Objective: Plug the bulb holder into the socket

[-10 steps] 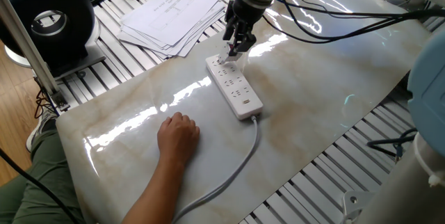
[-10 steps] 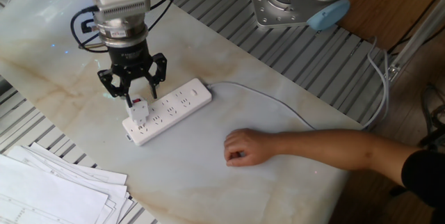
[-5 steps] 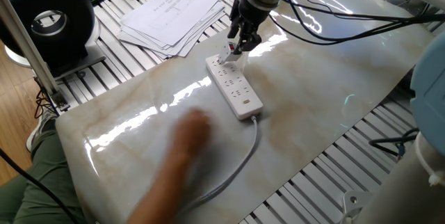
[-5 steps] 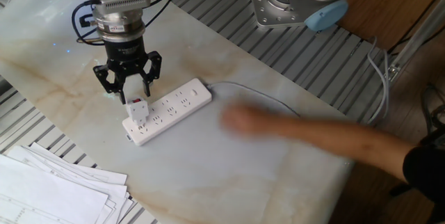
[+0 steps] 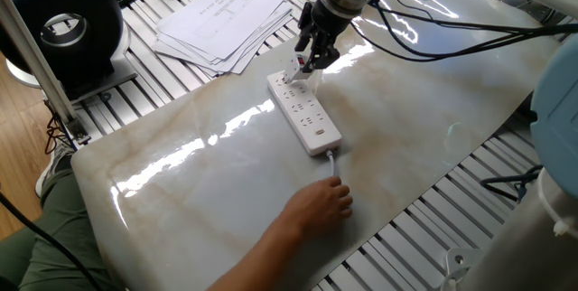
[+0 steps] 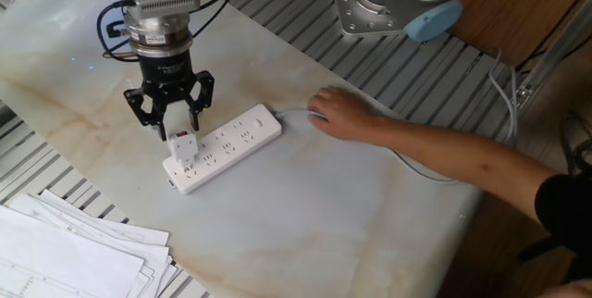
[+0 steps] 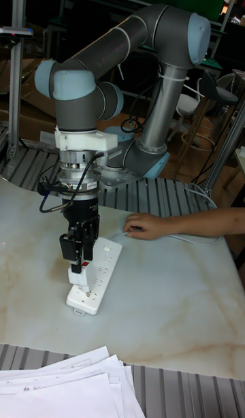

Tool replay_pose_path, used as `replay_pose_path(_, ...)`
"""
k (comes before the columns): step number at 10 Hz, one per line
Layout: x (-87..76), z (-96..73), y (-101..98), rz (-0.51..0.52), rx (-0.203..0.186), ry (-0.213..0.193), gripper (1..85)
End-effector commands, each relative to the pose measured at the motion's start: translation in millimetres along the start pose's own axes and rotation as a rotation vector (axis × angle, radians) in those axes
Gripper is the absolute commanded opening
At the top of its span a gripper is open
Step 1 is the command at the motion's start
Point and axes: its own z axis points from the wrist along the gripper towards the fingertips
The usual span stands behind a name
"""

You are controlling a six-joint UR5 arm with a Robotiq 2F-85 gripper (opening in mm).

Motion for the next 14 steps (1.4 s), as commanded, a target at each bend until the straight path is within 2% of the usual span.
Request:
replay_pose_path(1, -3.1, 4.5, -2.7, 0.004, 0.009, -0.03, 52.7)
replay_pose_path(5, -8.1, 7.3, -3.8, -0.01, 0.014, -0.053, 52.3)
replay_pose_path(9, -3.0, 10.5, -3.9, -0.019, 0.022, -0.051, 51.0)
replay_pose_path(12, -5.4, 11.1, -3.1, -0.002, 0.02, -0.065, 49.3)
replay_pose_path(13, -7.3, 10.3, -0.7, 0.039, 0.01, -0.071, 37.3)
replay_pose_path(14, -11.2, 10.0, -3.9, 0.073, 0.021, -0.087, 18.3)
